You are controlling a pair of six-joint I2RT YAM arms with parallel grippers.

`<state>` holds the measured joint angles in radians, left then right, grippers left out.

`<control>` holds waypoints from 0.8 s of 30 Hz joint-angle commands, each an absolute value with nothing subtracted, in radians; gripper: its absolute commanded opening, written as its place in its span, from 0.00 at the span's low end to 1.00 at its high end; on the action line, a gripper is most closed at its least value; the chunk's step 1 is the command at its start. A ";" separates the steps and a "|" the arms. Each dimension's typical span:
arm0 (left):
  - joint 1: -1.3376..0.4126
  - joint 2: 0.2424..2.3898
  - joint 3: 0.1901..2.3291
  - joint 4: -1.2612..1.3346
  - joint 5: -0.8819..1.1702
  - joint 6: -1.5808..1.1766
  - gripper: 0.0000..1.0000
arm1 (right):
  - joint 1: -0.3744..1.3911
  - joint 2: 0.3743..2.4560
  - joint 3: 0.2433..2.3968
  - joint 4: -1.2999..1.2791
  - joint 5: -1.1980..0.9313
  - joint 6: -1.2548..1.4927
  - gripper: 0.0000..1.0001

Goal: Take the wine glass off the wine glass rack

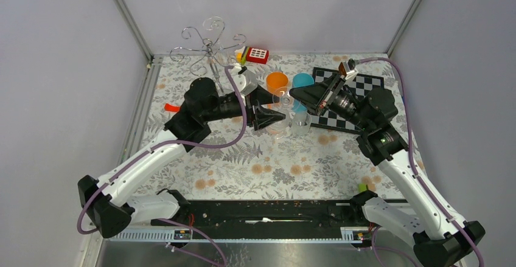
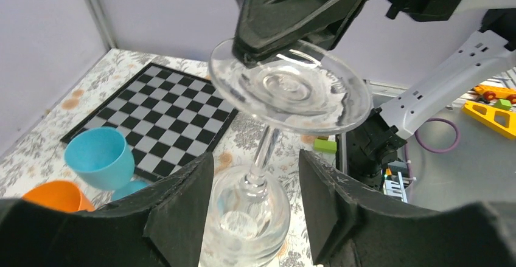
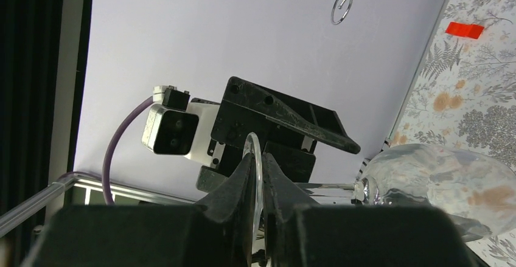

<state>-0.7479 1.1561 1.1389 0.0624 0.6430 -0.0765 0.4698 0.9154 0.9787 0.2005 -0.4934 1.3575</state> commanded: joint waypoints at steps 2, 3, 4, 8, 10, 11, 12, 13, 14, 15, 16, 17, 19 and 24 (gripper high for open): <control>-0.758 1.167 1.161 0.246 0.775 -0.115 0.58 | 0.477 0.908 1.026 0.316 -0.522 1.393 0.00; -0.761 1.171 1.162 0.251 0.787 -0.120 0.57 | 0.477 0.910 1.024 0.319 -0.523 1.395 0.00; -0.763 1.177 1.163 0.251 0.791 -0.121 0.56 | 0.477 0.911 1.021 0.325 -0.523 1.400 0.00; -0.765 1.190 1.161 0.260 0.793 -0.119 0.45 | 0.477 0.916 1.008 0.351 -0.530 1.423 0.00; -0.765 1.195 1.161 0.262 0.793 -0.113 0.41 | 0.477 0.918 1.001 0.365 -0.533 1.434 0.00; -0.765 1.200 1.163 0.262 0.788 -0.110 0.39 | 0.477 0.920 1.000 0.370 -0.535 1.439 0.00; -0.764 1.203 1.166 0.262 0.785 -0.104 0.34 | 0.477 0.921 0.999 0.375 -0.538 1.442 0.00; -0.765 1.206 1.169 0.262 0.786 -0.102 0.30 | 0.477 0.921 0.999 0.375 -0.540 1.443 0.00; -0.765 1.209 1.173 0.261 0.787 -0.101 0.26 | 0.477 0.921 0.997 0.374 -0.541 1.444 0.00; -0.765 1.214 1.177 0.260 0.790 -0.104 0.22 | 0.477 0.921 0.995 0.375 -0.541 1.446 0.00; -0.765 1.218 1.181 0.259 0.796 -0.108 0.17 | 0.477 0.920 0.994 0.376 -0.543 1.446 0.00; -0.764 1.221 1.184 0.258 0.797 -0.110 0.11 | 0.477 0.919 0.993 0.376 -0.543 1.447 0.00; -0.765 1.226 1.188 0.259 0.798 -0.117 0.00 | 0.477 0.919 0.990 0.376 -0.543 1.447 0.00; -0.765 1.211 1.177 0.278 0.784 -0.144 0.00 | 0.477 0.916 0.984 0.377 -0.543 1.430 0.18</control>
<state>-0.7601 1.2179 1.1439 0.2081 0.7780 -0.0990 0.4686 0.9287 0.9764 0.2714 -0.5175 1.4460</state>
